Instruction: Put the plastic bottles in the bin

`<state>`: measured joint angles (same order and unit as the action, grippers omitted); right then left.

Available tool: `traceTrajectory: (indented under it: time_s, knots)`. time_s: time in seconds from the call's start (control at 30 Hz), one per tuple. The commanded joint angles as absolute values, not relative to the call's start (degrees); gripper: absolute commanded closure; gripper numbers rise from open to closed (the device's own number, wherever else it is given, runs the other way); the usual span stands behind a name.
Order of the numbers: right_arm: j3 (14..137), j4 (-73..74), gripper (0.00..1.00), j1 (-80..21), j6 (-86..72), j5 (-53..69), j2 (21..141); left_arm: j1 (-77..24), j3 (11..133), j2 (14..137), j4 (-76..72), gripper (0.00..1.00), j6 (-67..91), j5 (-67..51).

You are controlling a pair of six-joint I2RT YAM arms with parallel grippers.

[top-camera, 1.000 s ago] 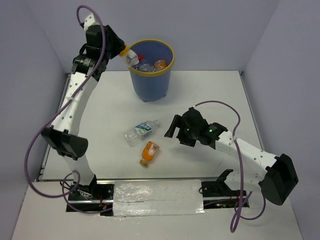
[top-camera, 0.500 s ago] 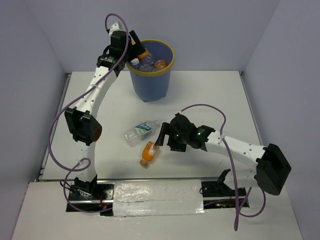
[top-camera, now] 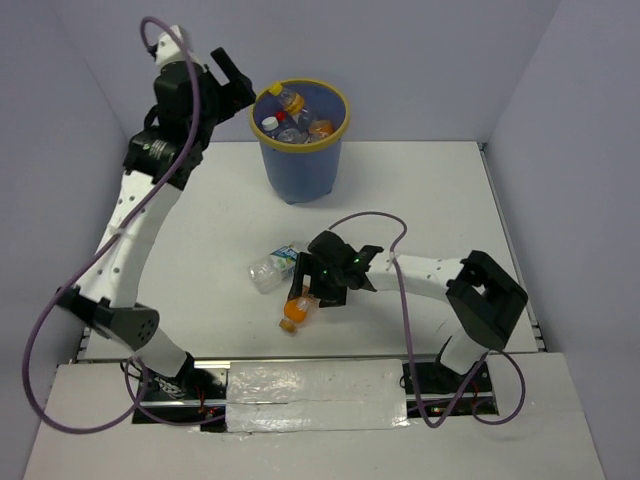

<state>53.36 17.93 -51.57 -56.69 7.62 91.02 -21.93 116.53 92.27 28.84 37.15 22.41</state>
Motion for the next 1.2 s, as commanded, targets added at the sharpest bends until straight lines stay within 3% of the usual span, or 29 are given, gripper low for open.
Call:
traceTrajectory:
  time_s: [0.0, 0.03, 0.13, 0.17, 0.23, 0.33, 0.47, 0.67, 0.8, 1.0, 1.17]
  knots:
    - [57.39, 15.03, 0.07, -52.82, -56.34, 8.44, 93.95, -21.71, 114.26, 88.69, 31.63, 0.01, 33.58, 27.59]
    - [58.18, 14.94, 0.09, -53.0, -56.34, 8.09, 94.65, -21.71, 113.74, 87.99, 32.34, 0.01, 33.57, 28.03]
    - [59.58, 15.81, 0.33, -53.0, -56.25, 5.99, 96.85, -21.8, 109.44, 84.65, 33.31, 0.01, 33.05, 28.48]
    - [59.76, 16.17, 0.47, -52.91, -55.99, 5.28, 96.94, -21.71, 106.03, 83.77, 33.14, 0.01, 32.79, 28.3]
    - [59.85, 17.39, 0.64, -52.91, -55.55, 3.09, 95.9, -21.71, 100.76, 81.13, 32.61, 0.01, 31.99, 27.86]
    - [60.38, 21.16, 0.8, -52.91, -54.06, -0.34, 92.03, -21.71, 95.65, 79.28, 34.53, 0.01, 31.38, 28.56]
    - [63.71, 29.6, 0.81, -52.65, -50.28, -7.54, 84.48, -21.62, 90.54, 77.61, 37.52, 0.01, 31.55, 29.44]
    - [83.64, 40.6, 0.78, -48.09, -37.81, -20.2, 80.15, -21.62, 81.31, 72.7, 39.37, 0.01, 31.99, 29.88]
    - [104.34, 39.73, 0.76, -41.59, -28.94, -21.78, 88.64, -21.62, 73.41, 67.95, 39.9, 0.01, 32.78, 29.62]
    - [129.15, 36.14, 0.71, -37.27, -22.6, -26.53, 103.95, -21.8, 67.07, 61.09, 38.67, 0.01, 27.78, 16.46]
    - [134.64, 27.08, 0.61, -35.25, -20.57, -25.67, 113.28, -21.97, 66.01, 59.68, 39.9, 0.01, 26.29, 8.62]
